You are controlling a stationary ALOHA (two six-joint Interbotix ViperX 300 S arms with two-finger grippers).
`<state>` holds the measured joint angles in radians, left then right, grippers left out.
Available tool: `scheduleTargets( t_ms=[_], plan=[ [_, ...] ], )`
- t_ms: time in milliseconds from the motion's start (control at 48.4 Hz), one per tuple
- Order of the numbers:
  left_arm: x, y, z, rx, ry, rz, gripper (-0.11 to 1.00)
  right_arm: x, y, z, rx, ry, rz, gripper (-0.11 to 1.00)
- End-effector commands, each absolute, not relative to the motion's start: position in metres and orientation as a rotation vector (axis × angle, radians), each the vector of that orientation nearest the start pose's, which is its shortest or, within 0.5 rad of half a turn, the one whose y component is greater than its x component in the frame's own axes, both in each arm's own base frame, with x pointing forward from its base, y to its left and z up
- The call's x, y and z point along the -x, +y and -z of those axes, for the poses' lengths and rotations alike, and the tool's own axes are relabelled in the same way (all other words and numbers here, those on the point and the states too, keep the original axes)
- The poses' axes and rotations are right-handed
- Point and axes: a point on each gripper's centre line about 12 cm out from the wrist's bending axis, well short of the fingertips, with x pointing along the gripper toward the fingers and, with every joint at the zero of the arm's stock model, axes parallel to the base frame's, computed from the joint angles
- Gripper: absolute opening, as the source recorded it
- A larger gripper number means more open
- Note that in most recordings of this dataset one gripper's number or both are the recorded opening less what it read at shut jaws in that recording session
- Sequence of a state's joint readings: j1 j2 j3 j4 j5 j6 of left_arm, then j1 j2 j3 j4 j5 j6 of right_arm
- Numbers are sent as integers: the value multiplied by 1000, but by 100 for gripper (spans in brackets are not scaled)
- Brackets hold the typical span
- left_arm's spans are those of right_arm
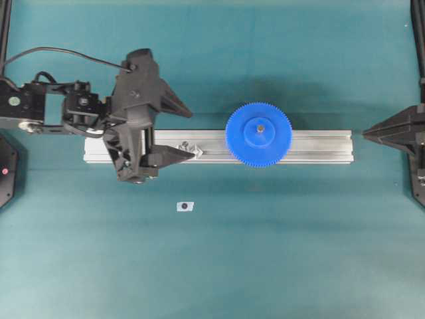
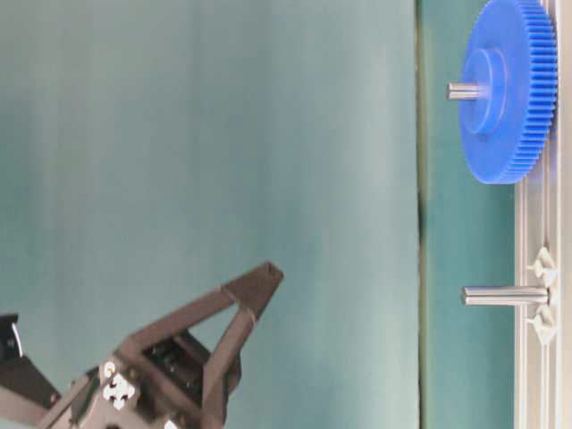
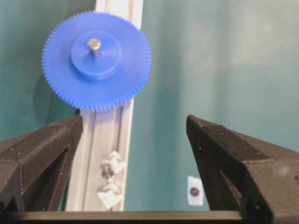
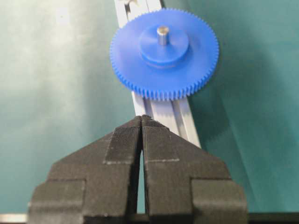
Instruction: Find the location of the shaft and insert the large gear.
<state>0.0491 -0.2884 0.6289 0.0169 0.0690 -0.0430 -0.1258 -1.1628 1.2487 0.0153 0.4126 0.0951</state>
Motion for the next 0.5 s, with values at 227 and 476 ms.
scheduleTargets(
  t_ms=[227, 476],
  plan=[
    [-346, 15, -301, 34, 315, -47, 90, -152, -19, -223, -151, 476, 147, 5],
    [-339, 11, -295, 33, 319, -36, 90, -152, -19, -223, -151, 473, 149, 5]
  ],
)
